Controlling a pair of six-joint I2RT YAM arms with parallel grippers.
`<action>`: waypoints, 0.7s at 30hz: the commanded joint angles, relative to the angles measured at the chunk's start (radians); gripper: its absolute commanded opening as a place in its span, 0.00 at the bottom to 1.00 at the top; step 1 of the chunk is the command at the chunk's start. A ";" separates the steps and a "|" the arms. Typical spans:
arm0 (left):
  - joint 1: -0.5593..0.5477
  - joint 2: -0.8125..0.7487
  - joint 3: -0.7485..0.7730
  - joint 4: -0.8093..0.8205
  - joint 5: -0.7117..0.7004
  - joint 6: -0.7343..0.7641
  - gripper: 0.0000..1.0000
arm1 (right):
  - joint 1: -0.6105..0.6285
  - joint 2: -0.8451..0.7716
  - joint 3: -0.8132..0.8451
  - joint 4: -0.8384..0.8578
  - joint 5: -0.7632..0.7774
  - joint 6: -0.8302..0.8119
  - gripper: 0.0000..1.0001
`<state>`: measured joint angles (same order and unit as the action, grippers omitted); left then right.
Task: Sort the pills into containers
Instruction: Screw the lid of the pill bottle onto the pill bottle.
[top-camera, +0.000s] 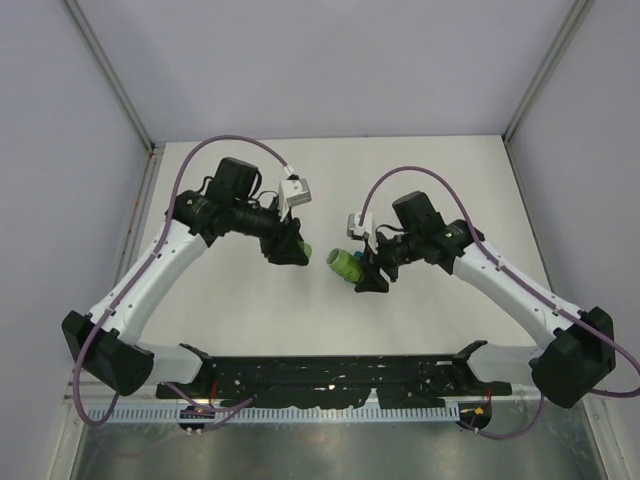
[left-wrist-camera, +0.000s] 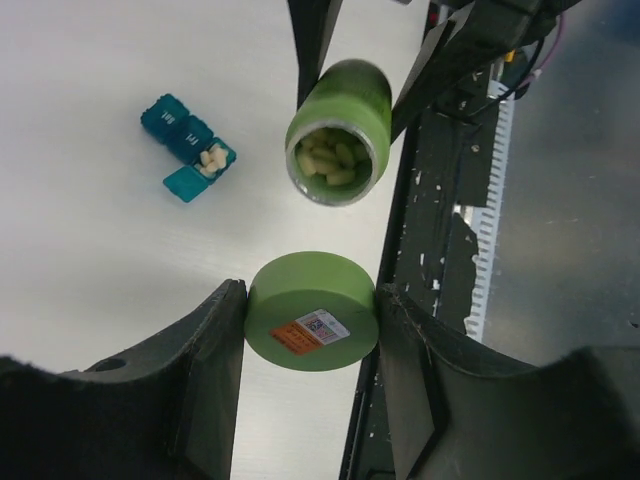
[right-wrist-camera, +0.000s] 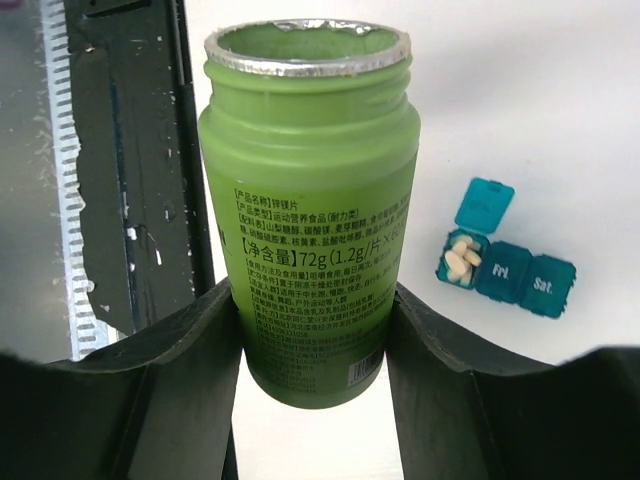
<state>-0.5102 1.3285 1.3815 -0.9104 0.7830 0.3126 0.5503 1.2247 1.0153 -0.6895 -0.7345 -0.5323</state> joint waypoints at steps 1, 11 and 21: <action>-0.002 0.014 0.053 -0.057 0.188 -0.023 0.00 | 0.074 0.025 0.091 -0.008 -0.025 -0.024 0.06; -0.002 0.035 0.042 -0.036 0.282 -0.041 0.00 | 0.166 0.091 0.178 -0.045 -0.009 -0.043 0.06; -0.021 0.034 0.021 -0.024 0.248 -0.047 0.00 | 0.185 0.117 0.209 -0.047 0.000 -0.040 0.05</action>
<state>-0.5175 1.3724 1.4048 -0.9581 1.0142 0.2771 0.7300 1.3418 1.1694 -0.7437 -0.7307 -0.5659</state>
